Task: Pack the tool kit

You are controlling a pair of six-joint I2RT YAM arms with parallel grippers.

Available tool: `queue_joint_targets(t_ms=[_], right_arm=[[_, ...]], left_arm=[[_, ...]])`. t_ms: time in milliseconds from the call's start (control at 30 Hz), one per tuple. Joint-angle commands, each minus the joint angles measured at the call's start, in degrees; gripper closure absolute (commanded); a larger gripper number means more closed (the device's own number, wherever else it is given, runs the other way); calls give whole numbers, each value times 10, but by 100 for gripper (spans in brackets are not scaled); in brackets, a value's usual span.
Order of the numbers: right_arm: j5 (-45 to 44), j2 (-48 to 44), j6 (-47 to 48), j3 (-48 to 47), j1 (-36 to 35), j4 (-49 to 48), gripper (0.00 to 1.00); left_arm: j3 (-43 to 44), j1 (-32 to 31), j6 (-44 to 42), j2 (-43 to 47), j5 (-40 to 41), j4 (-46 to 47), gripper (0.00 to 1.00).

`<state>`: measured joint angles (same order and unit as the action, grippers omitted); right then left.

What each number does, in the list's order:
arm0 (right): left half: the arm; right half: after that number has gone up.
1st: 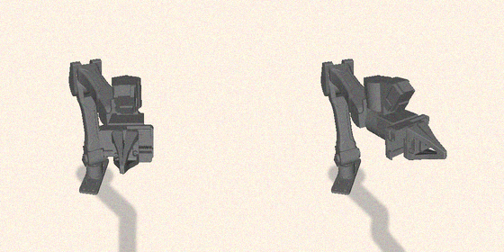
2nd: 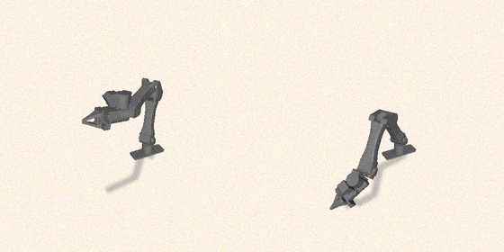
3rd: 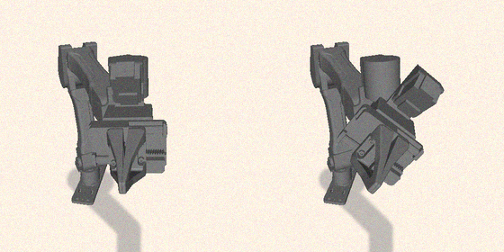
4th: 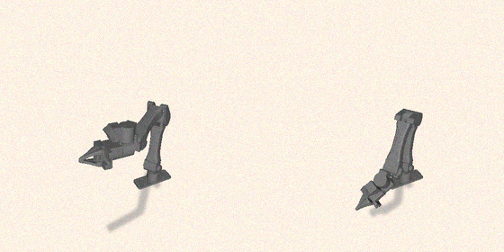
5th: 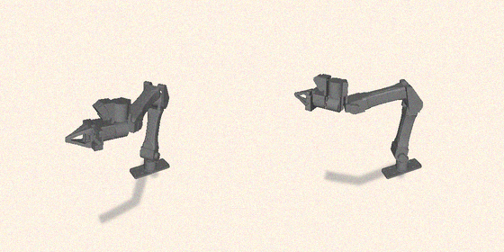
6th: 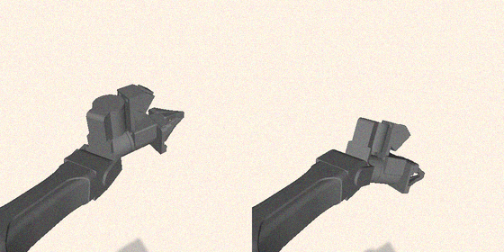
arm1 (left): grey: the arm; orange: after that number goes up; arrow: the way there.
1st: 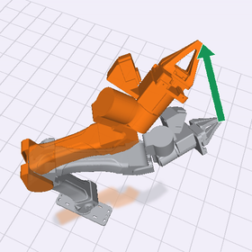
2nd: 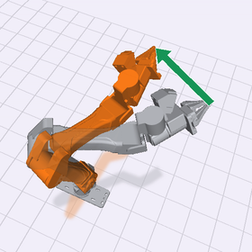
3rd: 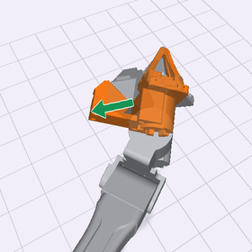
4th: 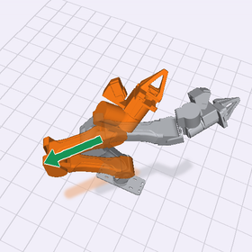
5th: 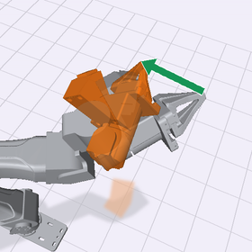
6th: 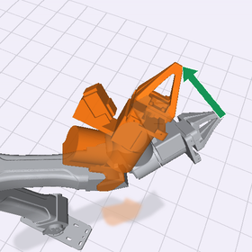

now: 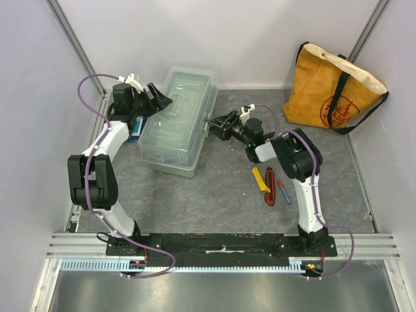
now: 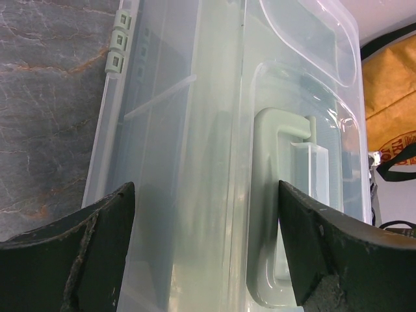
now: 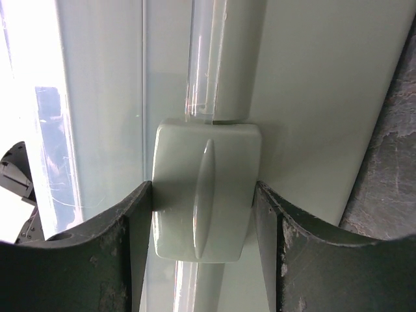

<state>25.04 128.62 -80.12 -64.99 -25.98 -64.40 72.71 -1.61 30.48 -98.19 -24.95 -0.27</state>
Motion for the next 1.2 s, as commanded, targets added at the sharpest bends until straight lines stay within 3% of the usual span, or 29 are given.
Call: queue_joint_targets(t_ms=[0, 567, 633, 700, 800, 867, 967, 1167], right_arm=[[11, -44, 83, -54, -65, 55, 62], [-49, -89, 177, -60, -66, 242, 63], [-53, -89, 182, -58, -66, 258, 56], [-49, -86, 181, -55, -65, 263, 41], [-46, -86, 165, -22, -65, 218, 14], [-42, -83, 163, -15, -65, 208, 7], [-1, -58, 120, -10, -62, 121, 2], [43, 18, -55, -31, -62, -140, 2]], left_arm=[[-67, -139, 107, -65, -212, -151, 26], [-63, -138, 101, -62, -177, -170, 27], [-61, -138, 100, -63, -172, -174, 27], [-57, -136, 100, -62, -169, -177, 27], [-54, -136, 98, -62, -169, -180, 27], [-52, -134, 97, -61, -169, -181, 26], [-53, -134, 99, -63, -176, -178, 25], [-62, -135, 119, -64, -208, -155, 24]])
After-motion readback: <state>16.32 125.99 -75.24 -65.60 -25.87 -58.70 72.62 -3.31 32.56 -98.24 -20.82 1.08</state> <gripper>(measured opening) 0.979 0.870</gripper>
